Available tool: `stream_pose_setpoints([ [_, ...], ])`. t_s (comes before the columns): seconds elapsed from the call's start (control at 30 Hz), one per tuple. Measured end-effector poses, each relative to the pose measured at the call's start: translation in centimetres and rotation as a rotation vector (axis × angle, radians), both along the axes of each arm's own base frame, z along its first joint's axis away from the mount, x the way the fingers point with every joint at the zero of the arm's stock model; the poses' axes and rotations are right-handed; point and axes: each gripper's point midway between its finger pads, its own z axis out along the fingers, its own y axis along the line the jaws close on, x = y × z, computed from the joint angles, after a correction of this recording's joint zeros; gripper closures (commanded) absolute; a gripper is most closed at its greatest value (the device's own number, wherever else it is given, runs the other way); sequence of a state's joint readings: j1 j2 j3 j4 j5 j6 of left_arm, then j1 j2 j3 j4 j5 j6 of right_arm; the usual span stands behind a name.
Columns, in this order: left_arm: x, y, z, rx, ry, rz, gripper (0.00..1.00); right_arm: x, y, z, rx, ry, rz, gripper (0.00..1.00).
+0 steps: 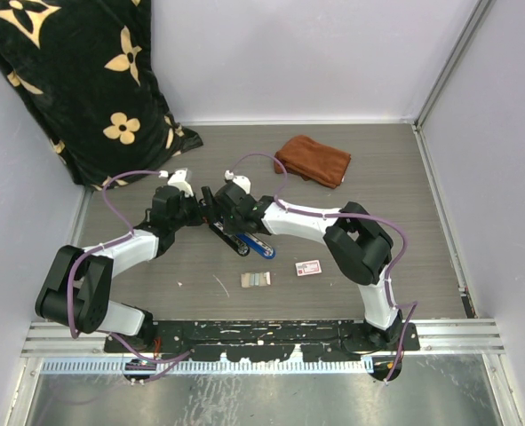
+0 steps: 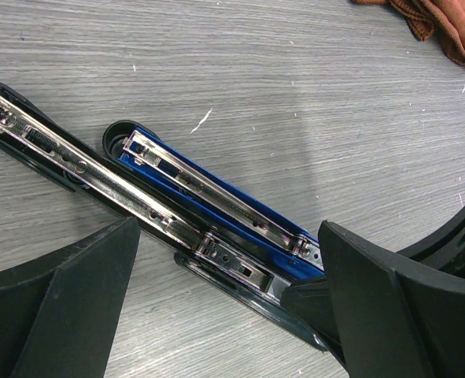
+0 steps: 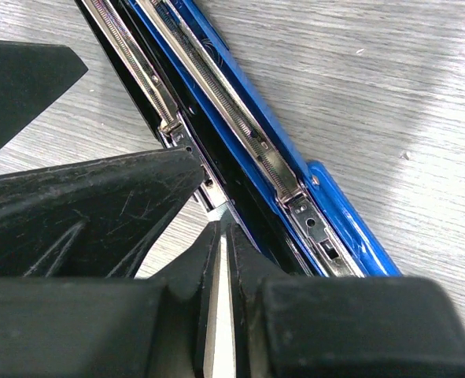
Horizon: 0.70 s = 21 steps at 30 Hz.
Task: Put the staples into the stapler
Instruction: Install the staple into the stapler.
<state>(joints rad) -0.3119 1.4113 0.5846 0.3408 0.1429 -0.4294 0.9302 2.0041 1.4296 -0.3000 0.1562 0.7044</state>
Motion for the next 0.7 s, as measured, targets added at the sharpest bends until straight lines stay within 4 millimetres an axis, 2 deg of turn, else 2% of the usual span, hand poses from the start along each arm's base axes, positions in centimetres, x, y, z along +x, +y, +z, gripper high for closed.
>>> stream_pose_setpoints([
  [0.37, 0.0, 0.0, 0.0, 0.0, 0.0, 0.0, 0.01, 0.1, 0.1, -0.3, 0.028, -0.006, -0.027, 0.86],
  [0.7, 0.0, 0.0, 0.0, 0.0, 0.0, 0.0, 0.01, -0.5, -0.9, 0.0, 0.025, -0.001, -0.034, 0.86],
])
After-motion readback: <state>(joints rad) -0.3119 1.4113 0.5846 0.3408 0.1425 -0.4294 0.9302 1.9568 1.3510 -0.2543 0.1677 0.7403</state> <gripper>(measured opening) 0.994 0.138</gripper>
